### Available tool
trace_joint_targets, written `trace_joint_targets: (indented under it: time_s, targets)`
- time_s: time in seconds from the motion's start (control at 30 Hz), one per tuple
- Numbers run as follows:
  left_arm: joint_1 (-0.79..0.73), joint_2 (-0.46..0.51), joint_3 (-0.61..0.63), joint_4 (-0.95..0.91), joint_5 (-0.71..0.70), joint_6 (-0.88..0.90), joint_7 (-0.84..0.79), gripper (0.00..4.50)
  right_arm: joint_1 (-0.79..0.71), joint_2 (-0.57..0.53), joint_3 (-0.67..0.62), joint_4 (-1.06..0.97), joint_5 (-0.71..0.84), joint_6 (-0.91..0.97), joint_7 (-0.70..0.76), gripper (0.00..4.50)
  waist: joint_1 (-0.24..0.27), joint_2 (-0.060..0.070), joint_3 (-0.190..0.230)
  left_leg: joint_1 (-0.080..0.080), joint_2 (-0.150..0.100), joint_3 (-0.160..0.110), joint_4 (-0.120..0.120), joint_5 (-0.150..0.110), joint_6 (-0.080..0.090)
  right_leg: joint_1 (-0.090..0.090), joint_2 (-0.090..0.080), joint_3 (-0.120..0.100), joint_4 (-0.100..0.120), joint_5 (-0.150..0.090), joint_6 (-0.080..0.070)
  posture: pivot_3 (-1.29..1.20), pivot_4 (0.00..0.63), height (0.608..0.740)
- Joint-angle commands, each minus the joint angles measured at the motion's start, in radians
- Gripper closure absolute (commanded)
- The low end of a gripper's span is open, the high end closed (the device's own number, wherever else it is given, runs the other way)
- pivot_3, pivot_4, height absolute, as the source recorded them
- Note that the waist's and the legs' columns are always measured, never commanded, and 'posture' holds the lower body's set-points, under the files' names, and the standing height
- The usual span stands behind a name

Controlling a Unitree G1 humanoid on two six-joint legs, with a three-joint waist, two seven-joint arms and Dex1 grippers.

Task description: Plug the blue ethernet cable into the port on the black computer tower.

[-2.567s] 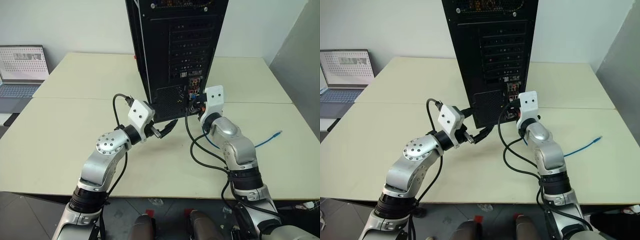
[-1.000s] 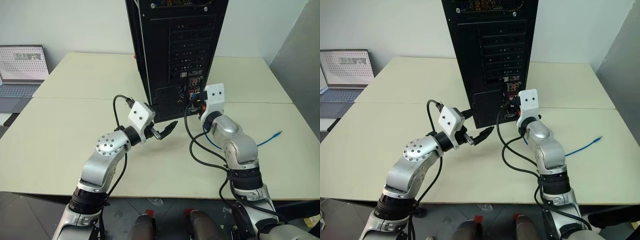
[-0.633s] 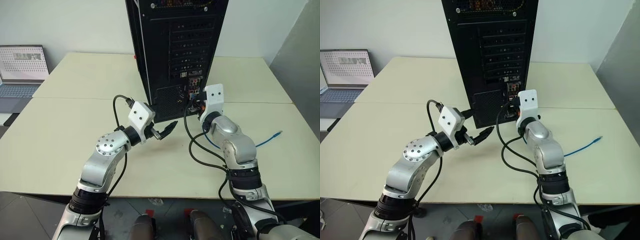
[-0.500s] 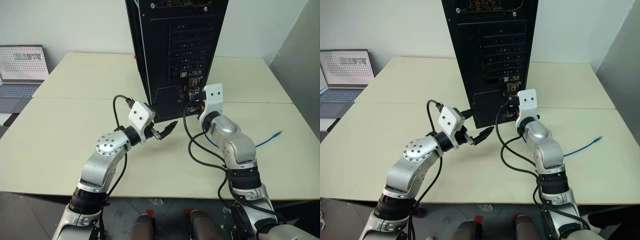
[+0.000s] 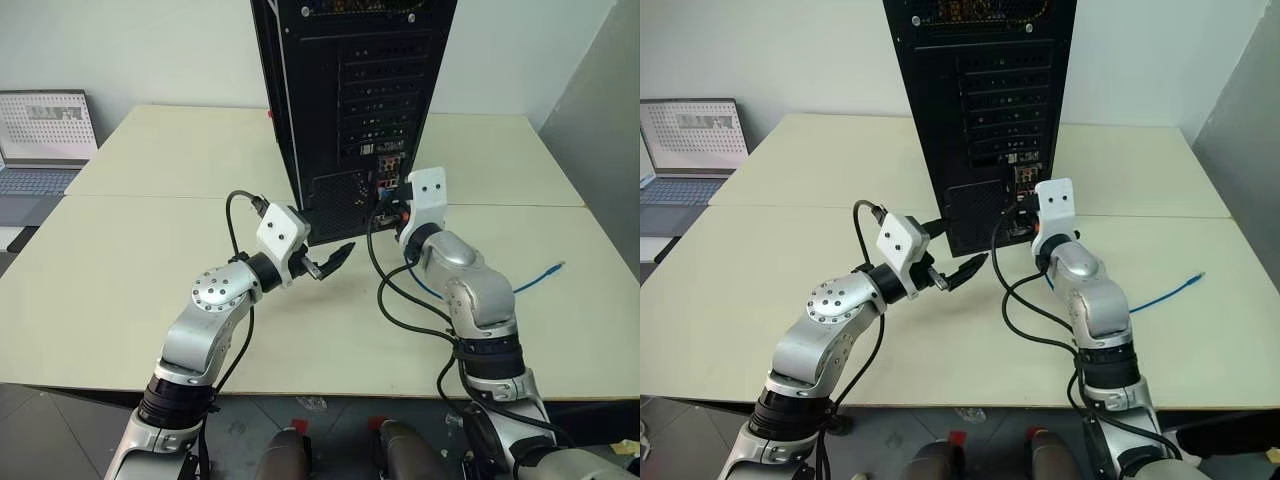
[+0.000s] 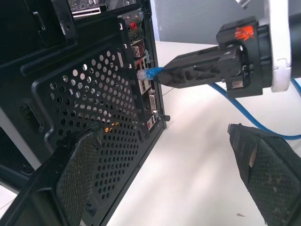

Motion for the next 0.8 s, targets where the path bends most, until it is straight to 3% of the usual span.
trace_joint_targets:
  time_s: [0.03, 0.8]
  targets:
    - [-0.002, -0.001, 0.009, -0.046, 0.005, -0.009, 0.003, 0.00, -0.007, 0.001, -0.014, -0.047, 0.003, -0.011, -0.008, 4.49, 0.000, 0.000, 0.000, 0.000, 0.000, 0.000, 0.000, 0.000, 0.000, 0.000, 0.000, 0.000, 0.000, 0.000, 0.000, 0.00, 0.150, 0.740]
    - [-0.003, -0.001, 0.009, -0.043, 0.005, -0.010, 0.001, 0.00, -0.021, 0.003, -0.019, 0.020, -0.020, -0.076, -0.037, 4.49, 0.000, 0.000, 0.000, 0.000, 0.000, 0.000, 0.000, 0.000, 0.000, 0.000, 0.000, 0.000, 0.000, 0.000, 0.000, 0.00, 0.150, 0.740]
